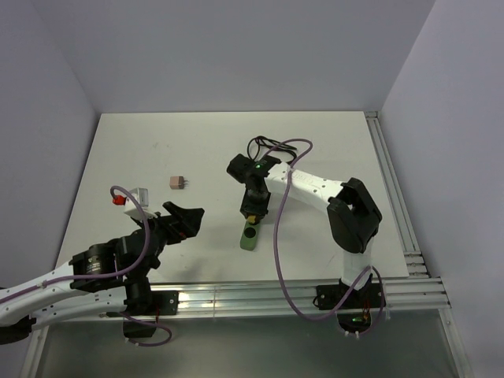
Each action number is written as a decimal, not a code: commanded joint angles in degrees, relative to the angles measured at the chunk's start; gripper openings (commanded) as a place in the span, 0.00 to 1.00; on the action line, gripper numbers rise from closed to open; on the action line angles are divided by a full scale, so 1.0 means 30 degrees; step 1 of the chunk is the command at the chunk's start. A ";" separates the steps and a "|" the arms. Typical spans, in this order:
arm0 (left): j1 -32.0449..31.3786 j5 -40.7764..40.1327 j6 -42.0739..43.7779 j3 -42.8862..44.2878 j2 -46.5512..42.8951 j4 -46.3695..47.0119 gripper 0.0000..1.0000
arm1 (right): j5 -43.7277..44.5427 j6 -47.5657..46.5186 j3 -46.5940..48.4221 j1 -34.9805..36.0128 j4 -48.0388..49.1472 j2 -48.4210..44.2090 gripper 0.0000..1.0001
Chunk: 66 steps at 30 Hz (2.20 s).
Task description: Insert the plug
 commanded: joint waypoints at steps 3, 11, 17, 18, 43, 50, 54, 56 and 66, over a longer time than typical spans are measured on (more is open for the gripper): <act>-0.0072 0.0149 0.0368 0.0185 0.0120 0.0655 1.00 | -0.0837 0.0083 -0.0183 0.0029 0.0664 0.0259 0.00; -0.0072 0.0354 0.0398 0.0243 0.0236 0.0744 0.99 | 0.0157 -0.0326 0.0138 -0.0029 -0.0184 0.1077 0.00; -0.0072 0.0325 0.0222 0.0361 0.0208 0.0451 1.00 | 0.0129 -0.0971 -0.0651 -0.0848 0.0312 0.1987 0.00; -0.0072 0.0296 0.0221 0.0332 0.0121 0.0363 0.99 | 0.0158 -0.1001 -0.0768 -0.0879 0.0516 0.2190 0.00; -0.0072 0.0647 0.0456 0.0536 0.0148 0.0539 0.99 | -0.0577 -0.1000 -0.1507 -0.0031 0.2689 0.7112 0.00; -0.0072 0.0560 -0.0305 0.0742 0.0822 -0.0281 0.99 | 0.0626 -0.1411 -0.0445 0.0146 0.2098 0.7149 0.00; -0.0072 0.0413 -0.0716 0.0683 0.0911 -0.0546 0.99 | 0.2174 -0.1557 0.0136 0.0146 0.1691 0.5769 0.00; -0.0072 0.0268 -0.0832 0.0742 0.0998 -0.0720 1.00 | 0.2676 -0.1703 0.1015 0.0117 0.1077 0.4920 0.14; -0.0072 -0.0435 -0.2791 0.2293 0.1613 -0.3471 0.99 | 0.3586 -0.3314 0.3625 -0.0264 -0.0185 0.0792 1.00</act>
